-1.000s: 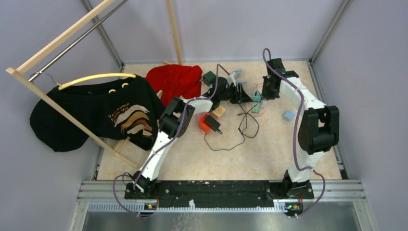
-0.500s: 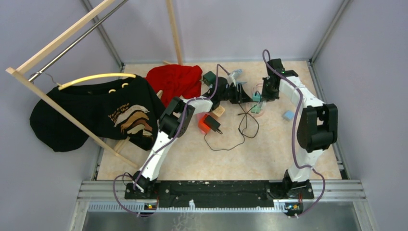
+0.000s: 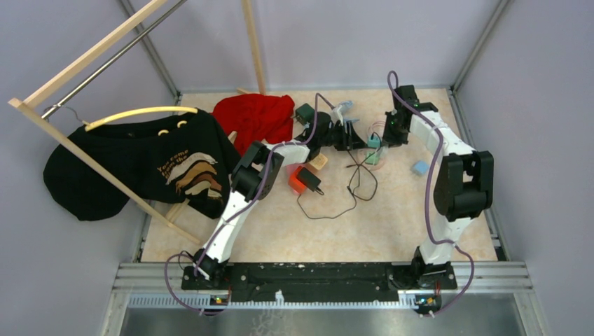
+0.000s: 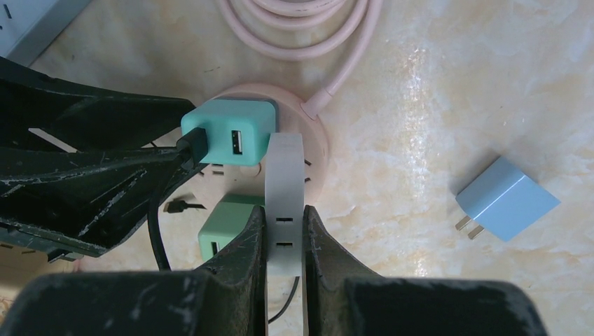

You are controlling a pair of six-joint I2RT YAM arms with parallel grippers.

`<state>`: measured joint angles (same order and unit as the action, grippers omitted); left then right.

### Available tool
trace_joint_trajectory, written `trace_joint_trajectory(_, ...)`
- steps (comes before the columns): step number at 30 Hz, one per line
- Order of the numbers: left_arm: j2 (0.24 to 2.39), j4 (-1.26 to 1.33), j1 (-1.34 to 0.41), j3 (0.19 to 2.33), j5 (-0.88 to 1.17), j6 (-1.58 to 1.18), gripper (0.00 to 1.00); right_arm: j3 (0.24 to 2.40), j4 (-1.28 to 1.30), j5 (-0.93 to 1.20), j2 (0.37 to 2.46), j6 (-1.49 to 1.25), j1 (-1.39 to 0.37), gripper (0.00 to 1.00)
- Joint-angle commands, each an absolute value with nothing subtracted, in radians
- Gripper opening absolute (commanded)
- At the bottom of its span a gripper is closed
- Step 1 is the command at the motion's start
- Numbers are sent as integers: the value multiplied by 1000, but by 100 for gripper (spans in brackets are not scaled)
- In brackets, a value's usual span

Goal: Insert the plug
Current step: Insert the plug into the socket.

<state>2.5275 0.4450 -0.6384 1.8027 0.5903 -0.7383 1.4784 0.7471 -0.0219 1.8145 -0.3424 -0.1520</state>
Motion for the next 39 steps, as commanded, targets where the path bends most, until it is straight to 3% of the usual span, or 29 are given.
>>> trace_joint_trajectory(1, 2574, 478, -669, 1795, 654, -765, 52, 1466, 668, 112, 1795, -366, -170, 0)
trace_joint_trajectory(39, 2592, 480, -673, 1795, 644, -780, 52, 1446, 696, 147, 1773, -327, -182, 0)
